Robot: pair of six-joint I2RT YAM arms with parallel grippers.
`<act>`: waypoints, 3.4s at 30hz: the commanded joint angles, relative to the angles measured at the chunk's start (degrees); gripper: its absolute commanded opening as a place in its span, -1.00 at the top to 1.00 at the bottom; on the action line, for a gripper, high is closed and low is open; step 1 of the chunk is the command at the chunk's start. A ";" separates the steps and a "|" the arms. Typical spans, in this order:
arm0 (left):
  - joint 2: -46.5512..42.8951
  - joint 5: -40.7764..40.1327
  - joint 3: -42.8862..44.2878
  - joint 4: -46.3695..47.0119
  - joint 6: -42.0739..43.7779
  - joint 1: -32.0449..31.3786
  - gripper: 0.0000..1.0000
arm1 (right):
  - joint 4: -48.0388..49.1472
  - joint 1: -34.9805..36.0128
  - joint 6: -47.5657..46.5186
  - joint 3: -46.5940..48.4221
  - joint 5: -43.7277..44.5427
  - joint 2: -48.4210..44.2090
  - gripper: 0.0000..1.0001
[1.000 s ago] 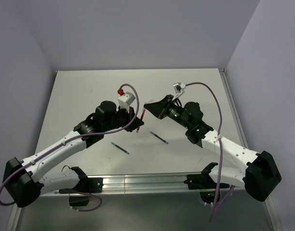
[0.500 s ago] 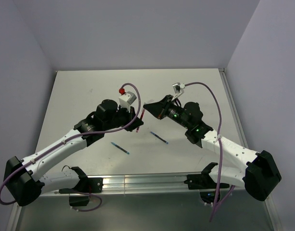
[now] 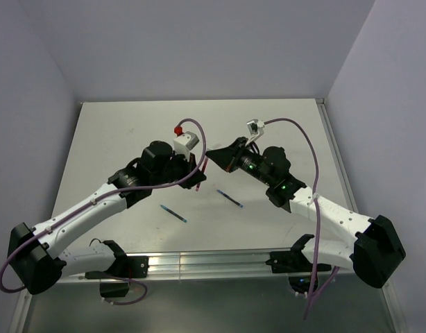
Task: Insert the pens into the pen caps
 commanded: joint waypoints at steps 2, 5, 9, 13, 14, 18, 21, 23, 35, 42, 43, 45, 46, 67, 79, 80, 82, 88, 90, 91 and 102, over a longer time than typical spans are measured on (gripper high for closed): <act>1.15 -12.49 6.74 14.24 -0.17 2.59 0.99 | -17.59 5.64 -0.68 4.09 -7.32 -0.31 1.00; 1.24 -9.69 7.26 10.38 -0.52 2.50 0.87 | -22.96 4.85 -1.65 9.10 -1.94 0.31 1.00; -0.16 -7.58 6.04 8.53 -1.57 2.59 0.33 | -25.62 1.43 -0.16 13.76 3.61 2.06 1.00; -1.13 -6.61 6.38 6.25 -2.63 2.59 -0.14 | -29.66 -1.12 -1.91 21.40 5.98 5.93 1.00; -1.31 -6.52 6.56 5.81 -3.15 2.59 -0.18 | -31.23 -1.21 -2.35 22.63 6.68 6.37 1.00; -4.28 -5.99 6.13 4.31 -4.74 2.59 -0.18 | -37.04 -2.79 -4.90 31.23 10.90 10.83 1.00; -7.72 -7.21 5.34 2.47 -5.79 2.50 -0.19 | -45.20 -6.12 -10.78 41.14 13.28 19.15 1.00; -9.65 -9.41 5.07 0.89 -6.76 2.59 -0.21 | -49.94 -8.58 -15.88 46.00 15.21 24.19 1.00; -19.58 -11.79 4.10 -9.49 -7.29 2.68 -0.21 | -62.26 -19.14 -25.12 72.21 17.94 60.23 1.00; -21.70 -11.79 2.96 -10.19 -6.41 2.68 -0.23 | -68.51 -19.50 -26.61 81.18 19.61 69.47 1.00; -21.79 -11.70 2.87 -10.19 -6.50 2.68 -0.23 | -68.43 -19.50 -26.70 80.92 20.31 69.65 1.00; -21.79 -11.70 2.61 -9.93 -6.50 2.68 -0.23 | -68.78 -19.58 -26.88 80.22 21.02 69.91 1.00; -21.70 -11.79 2.35 -9.67 -6.58 2.68 -0.23 | -68.78 -19.58 -26.97 79.95 21.02 69.92 1.00; -19.77 -11.79 1.29 -8.44 -7.38 2.68 -0.21 | -68.87 -19.50 -27.94 77.23 21.55 71.15 0.52; -18.71 -11.70 1.38 -7.91 -7.55 2.68 -0.21 | -68.69 -19.32 -28.20 75.91 22.07 68.69 0.18; -18.63 -11.70 1.38 -7.91 -7.55 2.68 -0.21 | -68.69 -19.32 -28.11 75.13 22.42 67.03 0.18; -18.54 -11.79 1.64 -7.73 -7.38 2.68 -0.21 | -68.52 -19.06 -28.11 73.89 23.56 64.48 0.17; -18.19 -13.70 2.34 -6.50 -7.11 2.68 -0.22 | -65.80 -13.00 -28.38 57.50 27.59 46.75 0.10; -18.10 -14.95 2.52 -6.15 -7.29 2.68 -0.23 | -64.04 -8.96 -28.02 51.59 27.26 42.60 0.09; -18.01 -15.30 2.52 -5.98 -7.46 2.77 -0.23 | -62.64 -7.73 -27.76 46.08 26.04 39.19 0.10; -19.77 -14.69 1.64 -5.45 -8.96 3.21 -0.25 | -51.03 2.74 -29.43 22.83 20.93 34.32 0.04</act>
